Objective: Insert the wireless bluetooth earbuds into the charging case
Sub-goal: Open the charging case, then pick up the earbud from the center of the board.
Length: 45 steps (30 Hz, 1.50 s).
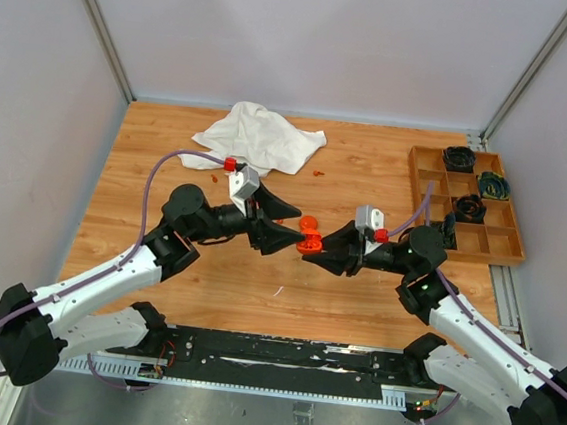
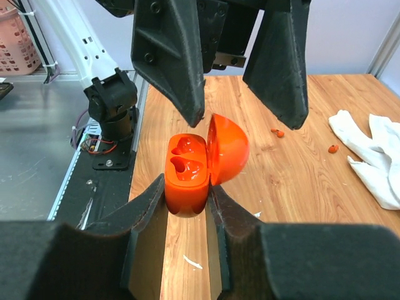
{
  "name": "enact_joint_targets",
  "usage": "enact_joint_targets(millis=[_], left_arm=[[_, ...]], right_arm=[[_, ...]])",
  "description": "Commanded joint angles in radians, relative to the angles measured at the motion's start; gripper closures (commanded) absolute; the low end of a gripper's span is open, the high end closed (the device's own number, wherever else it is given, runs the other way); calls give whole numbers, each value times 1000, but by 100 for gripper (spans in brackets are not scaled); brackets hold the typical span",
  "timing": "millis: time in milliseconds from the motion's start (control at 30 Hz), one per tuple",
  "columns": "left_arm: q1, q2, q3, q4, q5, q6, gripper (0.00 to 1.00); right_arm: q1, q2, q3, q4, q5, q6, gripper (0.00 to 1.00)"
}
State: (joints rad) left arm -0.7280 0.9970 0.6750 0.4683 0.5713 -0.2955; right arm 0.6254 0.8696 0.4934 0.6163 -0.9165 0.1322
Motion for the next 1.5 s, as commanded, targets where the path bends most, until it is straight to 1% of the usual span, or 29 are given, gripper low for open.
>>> enact_joint_targets(millis=[0, 233, 300, 433, 500, 600, 667, 833, 1000, 1200, 1333, 1467], left_arm=[[11, -18, 38, 26, -15, -26, 35], [19, -28, 43, 23, -29, -41, 34], [20, -40, 44, 7, -63, -42, 33], [31, -59, 51, -107, -231, -41, 27], [50, -59, 48, -165, -320, -61, 26], [98, -55, 25, -222, -441, -96, 23], [127, -44, 8, -270, -540, -120, 19], [214, -1, -27, -355, -683, -158, 12], [322, 57, -38, -416, -744, -156, 10], [456, 195, 35, -546, -752, -134, 9], [530, 289, 95, -585, -735, -116, 9], [574, 377, 151, -604, -743, -81, 8]], right_arm=[[-24, 1, -5, 34, -40, 7, 99], [-24, 5, -10, 25, -15, 4, 99], [-25, 7, -14, 14, 9, -4, 99], [-30, 28, -26, 7, 65, -18, 99], [-30, 41, -36, 11, 95, -26, 99], [-31, 58, -52, 25, 140, -33, 99], [-32, 68, -59, 25, 158, -37, 99], [-33, 57, -78, -4, 197, -62, 99], [-32, 35, -104, -17, 232, -77, 99], [-33, 30, -147, 34, 262, -53, 99], [-33, 24, -169, 58, 280, -47, 99], [-32, 9, -188, 74, 301, -45, 99]])
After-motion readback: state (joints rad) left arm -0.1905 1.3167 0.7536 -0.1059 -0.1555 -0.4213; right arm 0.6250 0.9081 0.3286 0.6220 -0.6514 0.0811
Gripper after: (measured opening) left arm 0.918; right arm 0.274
